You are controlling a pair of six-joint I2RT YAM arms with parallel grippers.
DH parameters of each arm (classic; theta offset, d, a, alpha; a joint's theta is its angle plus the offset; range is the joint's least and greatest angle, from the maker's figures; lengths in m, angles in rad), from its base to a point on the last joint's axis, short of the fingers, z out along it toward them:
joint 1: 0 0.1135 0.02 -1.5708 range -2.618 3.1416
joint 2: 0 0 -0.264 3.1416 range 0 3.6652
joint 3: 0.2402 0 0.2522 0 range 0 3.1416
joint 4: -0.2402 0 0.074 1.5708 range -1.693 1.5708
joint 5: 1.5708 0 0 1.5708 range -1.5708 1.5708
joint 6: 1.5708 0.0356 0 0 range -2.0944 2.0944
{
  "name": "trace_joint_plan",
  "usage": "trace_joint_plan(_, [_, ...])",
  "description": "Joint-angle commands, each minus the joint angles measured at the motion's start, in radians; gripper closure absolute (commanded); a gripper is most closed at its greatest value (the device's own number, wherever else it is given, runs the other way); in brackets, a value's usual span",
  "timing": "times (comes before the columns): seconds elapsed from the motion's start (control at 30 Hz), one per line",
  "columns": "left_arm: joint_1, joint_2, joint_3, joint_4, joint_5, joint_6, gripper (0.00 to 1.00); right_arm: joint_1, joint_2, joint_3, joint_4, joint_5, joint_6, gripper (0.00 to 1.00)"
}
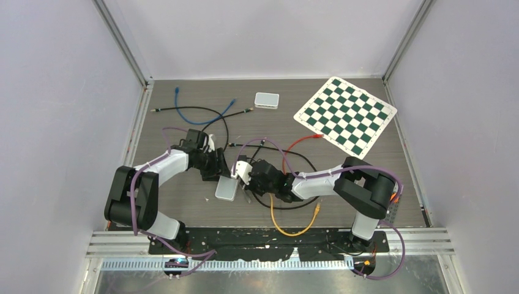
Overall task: Insert the plug into the switch port
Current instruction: Insert the connector into the switch port.
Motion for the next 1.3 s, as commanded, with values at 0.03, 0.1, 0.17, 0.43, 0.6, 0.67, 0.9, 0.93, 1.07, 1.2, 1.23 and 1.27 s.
trace_joint_plan(0.03, [-0.003,0.003,-0.018,0.047,0.012,0.022,0.46,-0.001,0.018,0.056,0.046,-0.075,-0.005,0.95])
trace_joint_plan(0.1, [-0.004,-0.001,-0.019,0.05,0.021,0.023,0.46,-0.001,0.022,0.06,0.049,-0.077,-0.007,0.95])
trace_joint_plan(0.17, [-0.005,0.001,-0.019,0.05,0.029,0.027,0.46,-0.002,0.019,0.06,0.054,-0.075,-0.007,0.95])
trace_joint_plan(0.43, [-0.012,0.011,-0.02,0.05,0.039,0.036,0.48,-0.004,-0.008,0.044,0.072,0.034,-0.01,0.95])
trace_joint_plan(0.6, [-0.02,0.009,-0.019,0.051,0.043,0.036,0.48,-0.008,-0.001,0.053,0.048,0.028,-0.014,0.95])
trace_joint_plan(0.67, [-0.022,0.003,-0.021,0.054,0.044,0.036,0.48,-0.008,-0.008,0.048,0.053,0.017,-0.012,0.95])
trace_joint_plan(0.9, [-0.028,-0.005,-0.019,0.055,0.055,0.04,0.48,-0.007,-0.033,0.04,0.067,-0.1,-0.029,0.95])
trace_joint_plan(0.93, [-0.028,-0.005,-0.019,0.054,0.056,0.04,0.48,-0.008,-0.036,0.042,0.065,-0.103,-0.028,0.95])
trace_joint_plan(1.07, [-0.031,-0.008,-0.022,0.058,0.059,0.04,0.48,-0.007,-0.042,0.047,0.059,-0.111,-0.027,0.95])
trace_joint_plan(1.2, [-0.035,-0.011,-0.025,0.061,0.073,0.05,0.48,-0.008,-0.05,0.042,0.065,-0.106,-0.026,0.95])
trace_joint_plan(1.23, [-0.036,-0.01,-0.024,0.06,0.079,0.053,0.48,-0.007,-0.052,0.038,0.077,-0.099,-0.024,0.95])
trace_joint_plan(1.27, [-0.038,-0.005,-0.023,0.056,0.087,0.06,0.48,-0.007,-0.057,0.033,0.085,-0.081,-0.022,0.95])
